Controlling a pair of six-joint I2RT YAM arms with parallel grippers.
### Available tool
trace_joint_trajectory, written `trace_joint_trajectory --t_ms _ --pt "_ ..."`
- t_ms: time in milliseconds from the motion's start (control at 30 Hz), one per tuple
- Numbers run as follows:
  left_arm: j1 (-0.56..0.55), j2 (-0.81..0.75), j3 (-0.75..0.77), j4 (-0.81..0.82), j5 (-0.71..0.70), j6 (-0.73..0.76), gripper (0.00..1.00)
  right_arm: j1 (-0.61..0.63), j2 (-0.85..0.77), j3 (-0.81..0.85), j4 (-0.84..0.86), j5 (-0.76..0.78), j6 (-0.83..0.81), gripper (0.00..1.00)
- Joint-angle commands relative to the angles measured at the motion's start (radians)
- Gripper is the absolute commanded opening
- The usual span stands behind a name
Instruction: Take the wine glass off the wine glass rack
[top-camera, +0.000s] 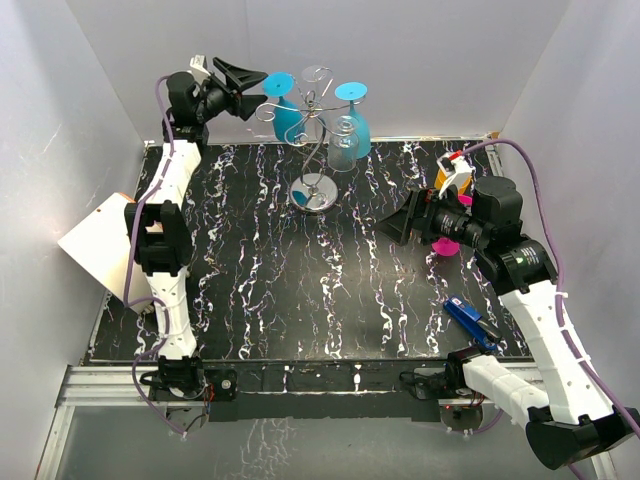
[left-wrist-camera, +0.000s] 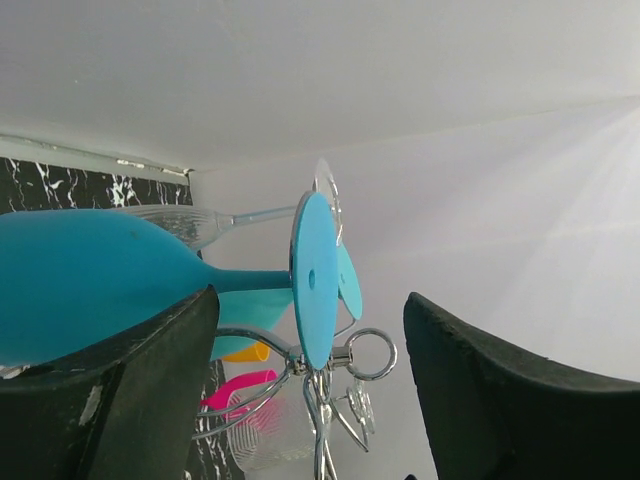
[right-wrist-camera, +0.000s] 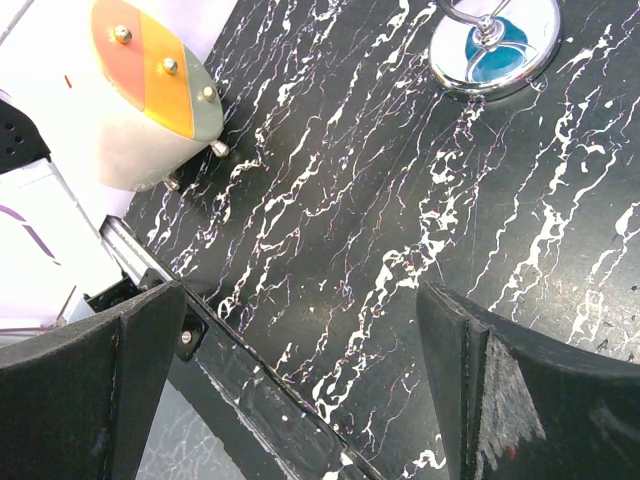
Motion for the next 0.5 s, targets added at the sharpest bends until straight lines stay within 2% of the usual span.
trace_joint_trajectory --t_ms 0,233,467 --pt "-0.021 -0.055 0.043 -0.012 0.029 -0.008 0.7 0.003 -0.015 0.01 0.058 -0.004 0.002 0.98" --pt "-0.03 -0.062 0.063 -0.063 0.017 0.022 0.56 0.003 -0.021 0.01 0.053 0.001 0.0 0.98" --pt "-0.03 -0.085 0.06 -0.125 0.007 0.05 0.47 0.003 -0.023 0.011 0.055 -0.002 0.004 0.98"
